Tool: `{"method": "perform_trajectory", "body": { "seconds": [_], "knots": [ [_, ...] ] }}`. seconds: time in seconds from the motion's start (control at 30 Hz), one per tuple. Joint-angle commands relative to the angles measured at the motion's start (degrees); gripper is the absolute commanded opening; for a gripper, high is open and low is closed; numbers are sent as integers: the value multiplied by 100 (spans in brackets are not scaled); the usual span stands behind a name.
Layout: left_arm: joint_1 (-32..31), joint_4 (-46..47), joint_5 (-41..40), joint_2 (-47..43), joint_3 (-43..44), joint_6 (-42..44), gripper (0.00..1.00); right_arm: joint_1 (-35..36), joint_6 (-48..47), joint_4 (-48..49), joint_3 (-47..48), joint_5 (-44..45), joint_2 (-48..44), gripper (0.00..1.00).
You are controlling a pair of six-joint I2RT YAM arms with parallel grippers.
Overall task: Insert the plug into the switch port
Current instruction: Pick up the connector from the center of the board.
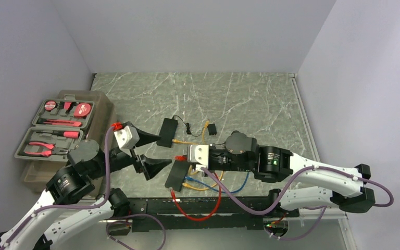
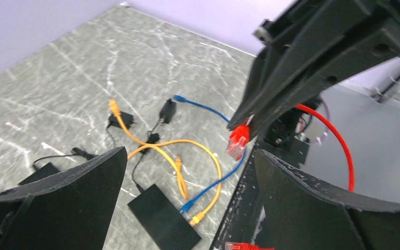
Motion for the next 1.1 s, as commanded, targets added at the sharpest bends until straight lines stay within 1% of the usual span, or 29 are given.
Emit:
{"method": "perform_trajectory", "body": {
  "seconds": [0.0, 0.13, 0.33, 0.4, 0.43, 0.5, 0.57, 0.67, 0.83, 0.93, 1.07],
  "knots": [
    [-14, 483, -1218, 11, -166, -424, 99, 2, 34, -193, 160, 1058, -307, 0],
    [-14, 639, -1749, 185, -281, -640, 99, 7, -92, -470, 314, 1876, -458, 0],
    [-19, 703, -3131, 506, -414, -1038, 99, -7, -227, -1145, 693, 2835, -477, 0],
    [-10, 768, -3643, 603, -500, -1145, 99, -15, -290, -1242, 741, 3316, -475, 0],
    [-4, 807, -3828, 667, -570, -1198, 100, -17, -337, -1282, 746, 3644, -451, 0],
    [-4, 971, -4041, 773, -694, -1205, 99, -43, -395, -1389, 804, 3978, -367, 0],
    [33, 1137, -4071, 932, -760, -1164, 99, -102, -472, -1420, 832, 4156, -292, 0],
    [311, 1224, -3816, 1263, -768, -1223, 99, -287, -774, -1208, 623, 4459, -225, 0],
    [1296, 1681, -2927, 1525, -1168, -1601, 98, -801, -1290, -633, 249, 4661, -168, 0],
    [1748, 2048, -2668, 1681, -1507, -1752, 98, -1094, -1431, -605, 217, 4446, -12, 0],
    [2095, 2536, -2479, 2045, -1805, -1860, 98, -1451, -1597, -563, 172, 3833, 237, 0]
  ]
}}
